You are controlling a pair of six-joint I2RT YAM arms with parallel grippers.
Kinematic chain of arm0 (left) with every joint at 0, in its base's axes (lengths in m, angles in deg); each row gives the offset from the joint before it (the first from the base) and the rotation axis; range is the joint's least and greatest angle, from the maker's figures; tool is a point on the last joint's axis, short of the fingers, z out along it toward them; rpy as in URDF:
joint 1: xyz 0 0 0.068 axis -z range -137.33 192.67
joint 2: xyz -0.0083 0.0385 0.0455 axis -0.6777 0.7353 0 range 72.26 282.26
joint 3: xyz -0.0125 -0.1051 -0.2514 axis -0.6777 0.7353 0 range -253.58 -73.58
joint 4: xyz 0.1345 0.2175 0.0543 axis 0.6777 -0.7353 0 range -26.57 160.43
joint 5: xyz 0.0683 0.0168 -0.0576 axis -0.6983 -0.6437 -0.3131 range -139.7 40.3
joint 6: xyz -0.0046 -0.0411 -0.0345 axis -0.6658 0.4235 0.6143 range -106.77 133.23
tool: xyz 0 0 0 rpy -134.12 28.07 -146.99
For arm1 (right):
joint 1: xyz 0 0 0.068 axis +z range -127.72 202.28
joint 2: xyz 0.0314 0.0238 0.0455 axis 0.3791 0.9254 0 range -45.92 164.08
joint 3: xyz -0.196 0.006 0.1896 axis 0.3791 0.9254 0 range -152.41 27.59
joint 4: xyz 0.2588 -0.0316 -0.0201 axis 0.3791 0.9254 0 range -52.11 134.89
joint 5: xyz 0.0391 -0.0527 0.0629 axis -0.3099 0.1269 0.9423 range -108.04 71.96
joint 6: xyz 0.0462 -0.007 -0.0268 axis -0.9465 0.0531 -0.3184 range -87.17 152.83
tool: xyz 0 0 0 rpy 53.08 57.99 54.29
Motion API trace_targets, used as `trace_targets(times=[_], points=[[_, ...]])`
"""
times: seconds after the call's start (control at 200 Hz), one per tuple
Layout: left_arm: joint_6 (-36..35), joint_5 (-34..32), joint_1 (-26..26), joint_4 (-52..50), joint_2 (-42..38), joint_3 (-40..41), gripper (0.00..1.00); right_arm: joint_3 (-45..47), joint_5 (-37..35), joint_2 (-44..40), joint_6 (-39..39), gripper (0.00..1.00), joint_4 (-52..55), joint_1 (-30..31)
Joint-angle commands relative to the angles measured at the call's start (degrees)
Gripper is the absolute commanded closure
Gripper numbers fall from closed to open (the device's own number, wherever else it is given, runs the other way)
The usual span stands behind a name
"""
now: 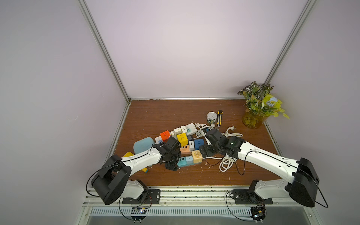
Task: Pull the plug off the socket
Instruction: Move the socket to the center of the board.
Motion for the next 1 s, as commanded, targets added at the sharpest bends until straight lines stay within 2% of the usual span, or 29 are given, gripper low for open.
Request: trace_targets(times=[0.0,0.14,0.425,0.801,0.996], points=[[23.9,-0.9,0.2,-3.0,3.7,-0.3,0.24,-0.5,-1.3,-1.6,0.2,0.04,0.7,0.1],[22.6,2.4,0.4,-3.1,8.1,-2.4,0.22,-0.1,-0.4,-1.6,0.6,0.04,0.4,0.1],[24.9,1.1,0.7,0.9,11.4,-2.6,0.25,1.8,4.7,-2.2,3.1,0.06,0.8,0.6],[27.9,-2.3,-1.4,5.2,15.7,-2.1,0.49,1.0,5.9,-1.3,3.0,0.05,3.4,4.1],[26.9,-4.5,-4.4,5.3,16.7,-3.9,0.57,0.3,4.9,-0.8,2.8,0.06,5.6,4.6]])
